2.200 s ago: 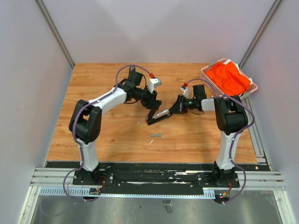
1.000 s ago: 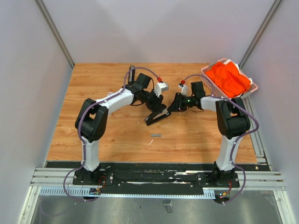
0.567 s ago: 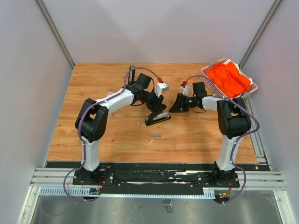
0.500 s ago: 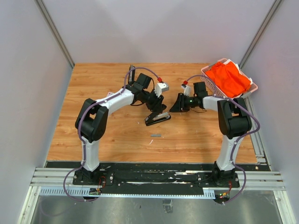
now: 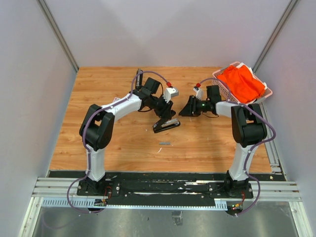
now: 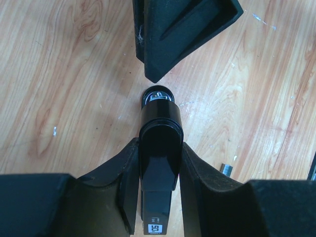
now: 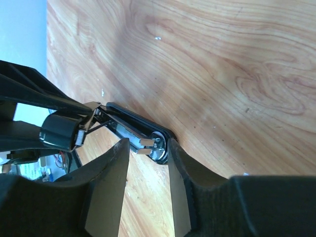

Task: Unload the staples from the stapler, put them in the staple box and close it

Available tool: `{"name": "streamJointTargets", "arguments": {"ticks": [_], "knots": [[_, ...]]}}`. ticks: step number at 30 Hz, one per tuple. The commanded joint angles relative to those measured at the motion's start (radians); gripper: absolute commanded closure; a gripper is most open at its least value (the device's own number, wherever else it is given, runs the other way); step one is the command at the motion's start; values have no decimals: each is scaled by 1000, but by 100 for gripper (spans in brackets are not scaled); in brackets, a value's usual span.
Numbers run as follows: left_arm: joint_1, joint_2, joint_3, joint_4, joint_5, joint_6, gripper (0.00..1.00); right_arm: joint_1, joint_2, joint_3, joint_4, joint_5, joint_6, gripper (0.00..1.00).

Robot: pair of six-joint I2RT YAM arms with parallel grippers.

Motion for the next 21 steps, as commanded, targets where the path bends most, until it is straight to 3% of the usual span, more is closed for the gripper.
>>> {"name": "streamJointTargets", "arguments": {"ticks": [1, 21], "knots": [[-6, -49, 19, 30, -1, 19, 100, -10, 19, -17, 69, -64, 83, 61], [-6, -61, 12, 43, -9, 21, 100, 18, 126, -10, 135, -177, 181, 57]]}}
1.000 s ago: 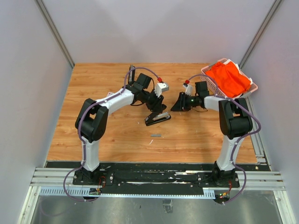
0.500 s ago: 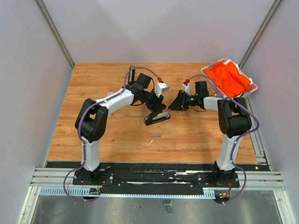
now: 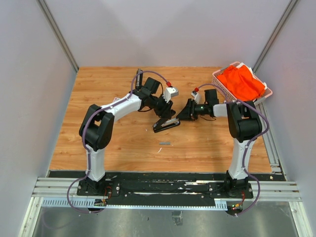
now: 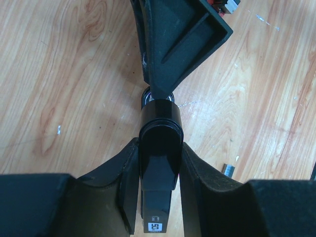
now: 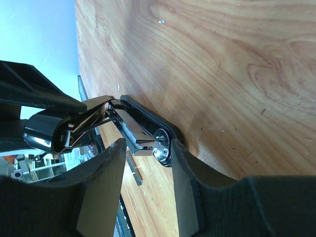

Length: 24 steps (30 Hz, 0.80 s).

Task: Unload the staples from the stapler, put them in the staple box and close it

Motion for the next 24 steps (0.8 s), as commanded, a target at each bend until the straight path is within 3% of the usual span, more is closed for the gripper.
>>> {"name": "streamJointTargets", "arguments": {"ticks": [1, 24], "knots": [[-6, -56, 12, 42, 3, 20, 100, 12, 27, 5, 16, -46, 21, 57], [-27, -67, -6, 41, -45, 66, 100, 31, 21, 17, 45, -86, 53, 61]]}}
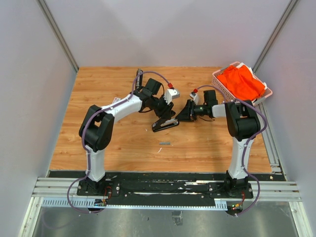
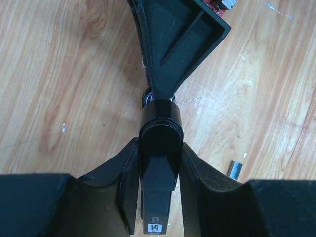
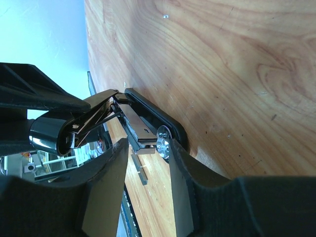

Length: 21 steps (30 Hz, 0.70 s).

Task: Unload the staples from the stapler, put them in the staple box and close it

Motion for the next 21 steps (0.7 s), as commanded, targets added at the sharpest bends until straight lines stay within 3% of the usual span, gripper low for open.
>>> {"name": "streamJointTargets", "arguments": {"ticks": [1, 21], "knots": [[-9, -55, 2, 50, 3, 19, 100, 22, -19, 12, 5, -28, 1, 60], [-18, -68, -3, 53, -13, 25, 100, 34, 17, 7, 23, -40, 39, 62]]}}
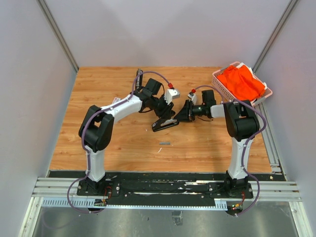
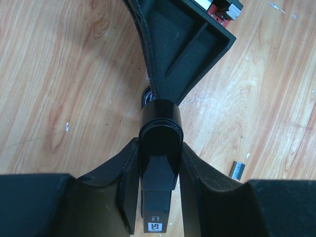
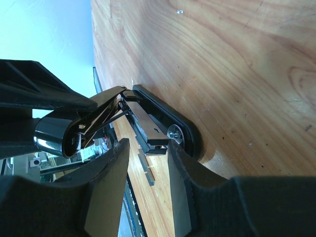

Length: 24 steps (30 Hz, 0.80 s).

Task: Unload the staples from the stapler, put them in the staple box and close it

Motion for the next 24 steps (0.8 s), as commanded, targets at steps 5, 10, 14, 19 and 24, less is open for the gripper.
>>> {"name": "streamJointTargets", "arguments": {"ticks": [5, 10, 14, 19, 24], "knots": [[-17, -69, -7, 51, 5, 33, 100, 17, 35, 7, 11, -15, 16, 63], [-23, -75, -17, 48, 7, 53, 100, 16, 44, 1, 30, -4, 31, 66], [-32, -78, -19, 36, 7, 77, 100, 16, 58, -2, 55, -5, 51, 69], [-42, -87, -28, 26, 1, 107, 100, 17, 68, -14, 95, 1, 75, 73], [-42, -97, -42, 25, -9, 122, 100, 17, 71, -24, 109, 3, 75, 80]]}}
